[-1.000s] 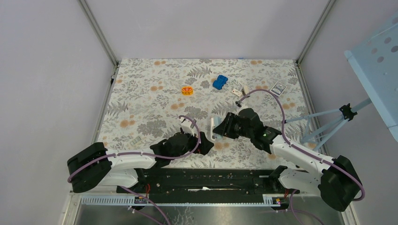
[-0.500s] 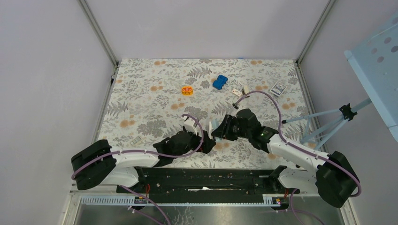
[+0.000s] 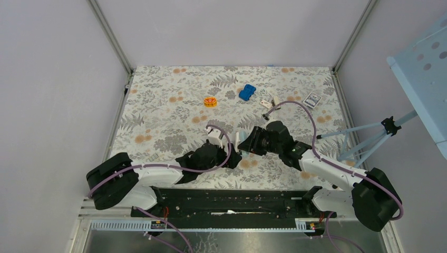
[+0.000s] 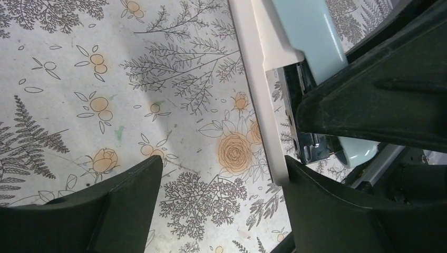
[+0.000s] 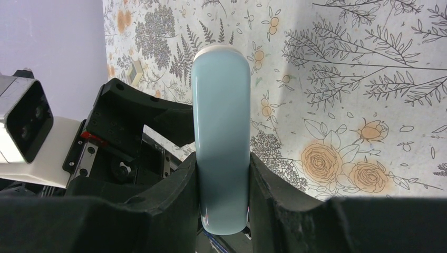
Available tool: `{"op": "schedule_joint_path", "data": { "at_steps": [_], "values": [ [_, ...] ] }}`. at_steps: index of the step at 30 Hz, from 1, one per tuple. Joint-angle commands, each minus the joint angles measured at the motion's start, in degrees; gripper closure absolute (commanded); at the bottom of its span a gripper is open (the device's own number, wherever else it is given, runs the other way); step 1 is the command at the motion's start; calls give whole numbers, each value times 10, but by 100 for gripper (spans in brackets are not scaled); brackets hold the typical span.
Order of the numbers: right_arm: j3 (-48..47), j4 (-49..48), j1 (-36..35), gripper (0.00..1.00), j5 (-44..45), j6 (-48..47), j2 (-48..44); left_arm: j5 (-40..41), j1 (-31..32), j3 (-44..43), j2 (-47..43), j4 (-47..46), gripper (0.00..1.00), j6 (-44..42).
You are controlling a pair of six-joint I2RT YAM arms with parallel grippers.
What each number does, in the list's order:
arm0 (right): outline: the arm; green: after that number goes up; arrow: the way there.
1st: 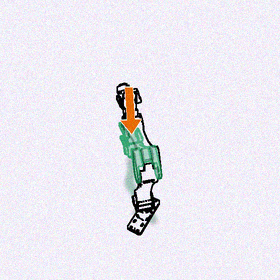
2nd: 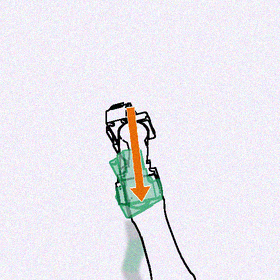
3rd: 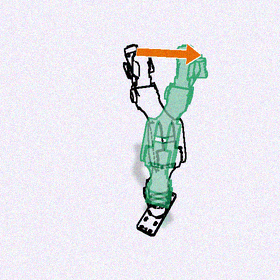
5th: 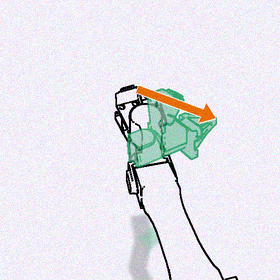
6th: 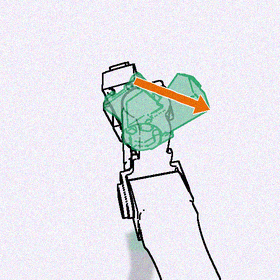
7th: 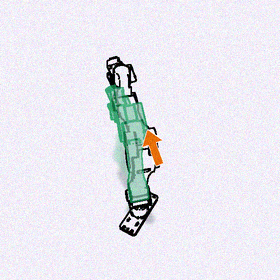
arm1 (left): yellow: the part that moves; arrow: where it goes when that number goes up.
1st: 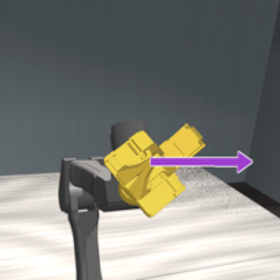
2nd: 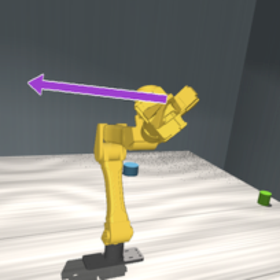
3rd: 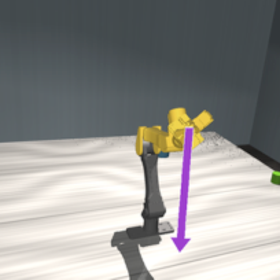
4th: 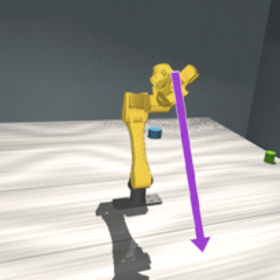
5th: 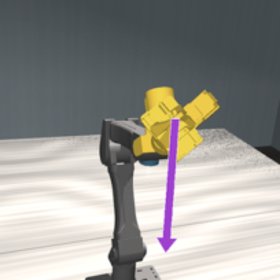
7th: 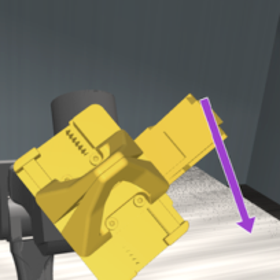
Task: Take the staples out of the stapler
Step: Unload the staple at the center of the board.
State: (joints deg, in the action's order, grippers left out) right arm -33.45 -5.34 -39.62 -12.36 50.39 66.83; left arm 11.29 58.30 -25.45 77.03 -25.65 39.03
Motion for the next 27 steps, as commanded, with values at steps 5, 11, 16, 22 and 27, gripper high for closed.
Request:
{"op": "schedule_joint_path", "data": {
  "at_steps": [5,11,16,22,27],
  "values": [
    [0,-20,-6,100,-50,8,-6,56,-45,-13,16,19,16,-4],
    [3,-20,-6,100,-52,7,-3,63,-66,-17,16,24,16,-3],
    [1,-22,-6,100,-63,3,4,68,-84,-24,20,29,16,-1],
    [-9,-21,-6,100,-105,-21,22,67,-112,-38,24,26,15,-2],
    [-18,-22,-6,100,-153,-48,47,56,-134,-58,36,24,15,-11]
  ]
}}
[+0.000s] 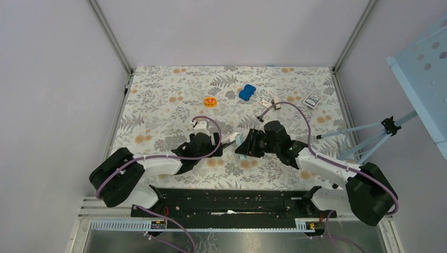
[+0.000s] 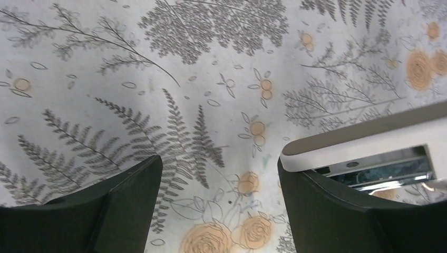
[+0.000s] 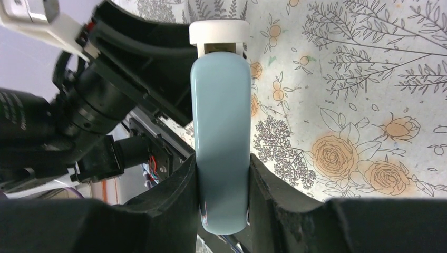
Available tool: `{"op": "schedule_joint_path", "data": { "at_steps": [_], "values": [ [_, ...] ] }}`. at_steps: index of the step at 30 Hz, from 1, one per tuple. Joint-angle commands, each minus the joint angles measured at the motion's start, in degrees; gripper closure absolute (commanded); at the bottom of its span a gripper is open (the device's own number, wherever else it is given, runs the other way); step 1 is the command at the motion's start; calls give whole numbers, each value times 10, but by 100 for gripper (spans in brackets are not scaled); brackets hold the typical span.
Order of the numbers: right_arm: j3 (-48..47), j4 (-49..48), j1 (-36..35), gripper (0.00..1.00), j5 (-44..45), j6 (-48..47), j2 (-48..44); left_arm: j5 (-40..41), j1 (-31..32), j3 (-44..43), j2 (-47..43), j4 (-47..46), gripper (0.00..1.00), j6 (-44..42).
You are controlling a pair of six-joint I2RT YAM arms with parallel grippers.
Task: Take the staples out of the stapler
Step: Unload the staple at the center of the board.
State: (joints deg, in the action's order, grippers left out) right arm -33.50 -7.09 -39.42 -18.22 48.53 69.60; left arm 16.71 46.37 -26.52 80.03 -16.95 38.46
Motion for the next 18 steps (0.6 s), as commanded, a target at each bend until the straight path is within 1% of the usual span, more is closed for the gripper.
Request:
{"op": "schedule_joint_path", "data": {
  "at_steps": [1,11,18],
  "values": [
    [-19,-7,-8,100,-104,-33,24,1,-18,-52,8,-63,15,-8],
    [-24,8,-8,100,-138,-90,30,-19,-42,-78,41,-71,14,-20],
    [-38,53,-26,100,-135,-150,54,-33,-43,-83,62,-77,14,-22]
  ]
}}
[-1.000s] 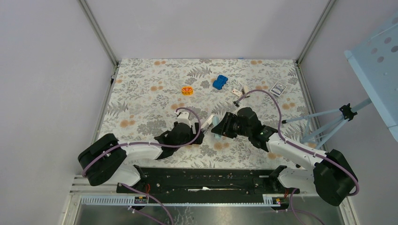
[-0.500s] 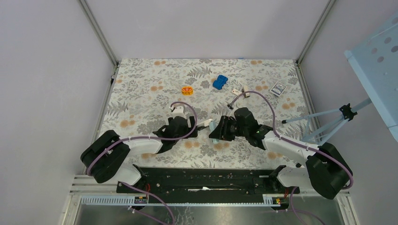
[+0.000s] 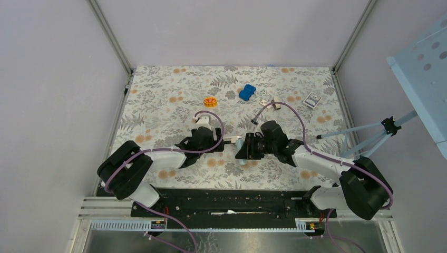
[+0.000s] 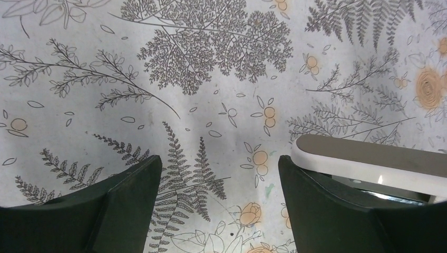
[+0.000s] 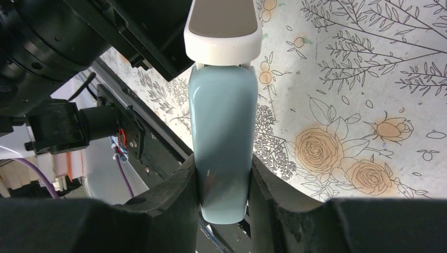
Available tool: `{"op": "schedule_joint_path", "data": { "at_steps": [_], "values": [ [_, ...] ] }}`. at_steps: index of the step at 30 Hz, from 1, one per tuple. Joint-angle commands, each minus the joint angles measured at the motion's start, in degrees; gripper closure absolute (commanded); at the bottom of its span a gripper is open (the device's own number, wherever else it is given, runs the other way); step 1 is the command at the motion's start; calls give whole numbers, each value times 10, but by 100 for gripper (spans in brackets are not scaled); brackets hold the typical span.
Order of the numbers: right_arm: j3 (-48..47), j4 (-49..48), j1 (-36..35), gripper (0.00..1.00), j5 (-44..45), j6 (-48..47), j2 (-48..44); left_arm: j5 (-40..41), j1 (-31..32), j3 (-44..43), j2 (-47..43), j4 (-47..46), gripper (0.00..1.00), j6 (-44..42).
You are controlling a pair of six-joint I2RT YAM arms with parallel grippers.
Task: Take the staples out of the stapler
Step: Unload the staple at the center of the board.
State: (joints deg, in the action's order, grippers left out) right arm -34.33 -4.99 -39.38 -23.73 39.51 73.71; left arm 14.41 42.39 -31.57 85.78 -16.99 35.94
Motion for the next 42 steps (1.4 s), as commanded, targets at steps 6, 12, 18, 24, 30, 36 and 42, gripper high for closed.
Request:
{"op": "schedule_joint_path", "data": {
  "at_steps": [6,12,18,24,30,36,42],
  "values": [
    [-51,85,-62,100,-5,-96,40,-7,-3,-24,9,-78,14,0],
    [-54,84,-70,100,55,-91,51,-1,-3,-13,11,-79,14,-8],
    [-54,94,-71,100,96,-94,50,0,-4,-3,20,-82,13,-12],
    [-52,92,-71,100,108,-86,45,-5,-4,6,24,-88,13,-9],
    [-52,87,-71,100,126,-68,41,-9,-3,10,23,-89,13,-10],
    [-55,97,-71,100,171,-22,30,-16,-4,10,24,-91,13,-15],
    [-77,148,-67,100,286,25,51,-40,-3,-13,52,-81,13,-29]
  ]
}}
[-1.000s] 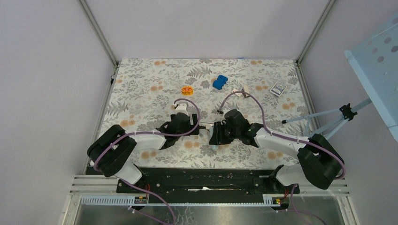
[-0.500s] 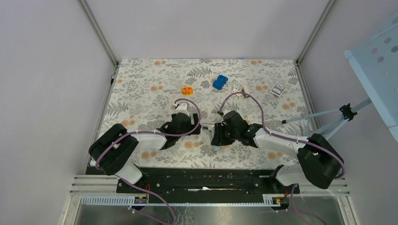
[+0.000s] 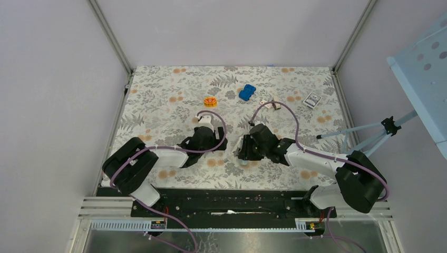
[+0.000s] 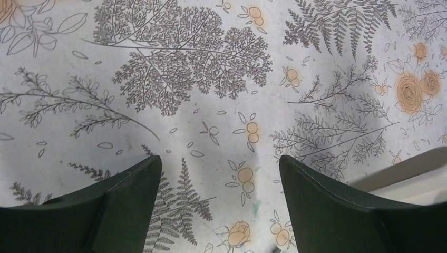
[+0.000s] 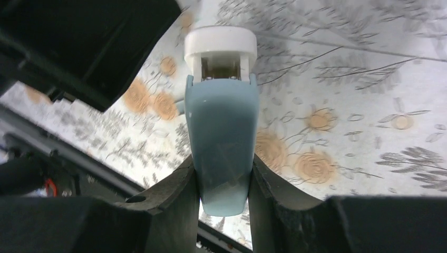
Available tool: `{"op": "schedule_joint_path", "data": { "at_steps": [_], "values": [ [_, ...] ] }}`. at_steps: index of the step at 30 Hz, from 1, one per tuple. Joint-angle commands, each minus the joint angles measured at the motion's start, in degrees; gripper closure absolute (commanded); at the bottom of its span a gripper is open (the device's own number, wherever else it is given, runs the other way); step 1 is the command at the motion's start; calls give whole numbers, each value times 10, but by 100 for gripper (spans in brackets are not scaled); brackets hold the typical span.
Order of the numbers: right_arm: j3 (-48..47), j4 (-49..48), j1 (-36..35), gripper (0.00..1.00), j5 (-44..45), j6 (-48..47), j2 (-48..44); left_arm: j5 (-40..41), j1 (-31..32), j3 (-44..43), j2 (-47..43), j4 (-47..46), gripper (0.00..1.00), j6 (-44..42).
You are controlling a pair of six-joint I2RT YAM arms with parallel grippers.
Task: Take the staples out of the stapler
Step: Unload the staple at the center of the board, then place the stapler at the center of the board.
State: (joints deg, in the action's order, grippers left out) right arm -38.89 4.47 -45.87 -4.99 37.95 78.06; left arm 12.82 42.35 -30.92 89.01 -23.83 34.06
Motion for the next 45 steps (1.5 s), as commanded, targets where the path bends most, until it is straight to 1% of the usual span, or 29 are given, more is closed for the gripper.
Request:
{"op": "schedule_joint_path", "data": {
  "at_steps": [1,6,11,14,19,24,27,28,30,33,36,38,39,42,45],
  "values": [
    [-35,62,0,100,113,46,12,-26,-3,-22,21,-11,13,-12],
    [-38,78,12,100,153,60,0,-27,-3,-22,13,-7,13,-19],
    [-37,87,22,100,167,58,-17,-24,-3,-20,2,-3,13,-25],
    [-39,89,27,100,160,49,-26,-28,-3,-21,-10,1,13,-26],
    [-47,95,36,100,131,39,-52,-57,-3,-14,-52,-4,13,-30],
    [-45,77,56,100,55,54,-65,-95,-3,34,-119,-69,10,-3],
    [-41,45,57,100,2,22,-64,-107,-2,57,-157,-86,9,21],
    [-41,41,57,100,-1,9,-62,-109,-2,62,-170,-82,9,27],
    [-51,53,57,100,-1,-24,-55,-106,-2,65,-196,-60,9,34],
    [-89,103,57,100,9,-71,-25,-80,-2,61,-251,-2,8,42],
    [-146,170,58,100,16,-113,17,-14,-3,43,-300,93,7,57],
    [-181,198,57,100,6,-137,44,24,-3,29,-327,152,6,64],
    [-192,209,58,100,1,-144,56,38,-3,20,-336,192,6,69],
    [-225,234,57,100,4,-146,90,65,-4,-6,-356,261,5,71],
    [-255,250,57,100,9,-131,125,85,-4,-13,-366,294,4,66]
  ]
}}
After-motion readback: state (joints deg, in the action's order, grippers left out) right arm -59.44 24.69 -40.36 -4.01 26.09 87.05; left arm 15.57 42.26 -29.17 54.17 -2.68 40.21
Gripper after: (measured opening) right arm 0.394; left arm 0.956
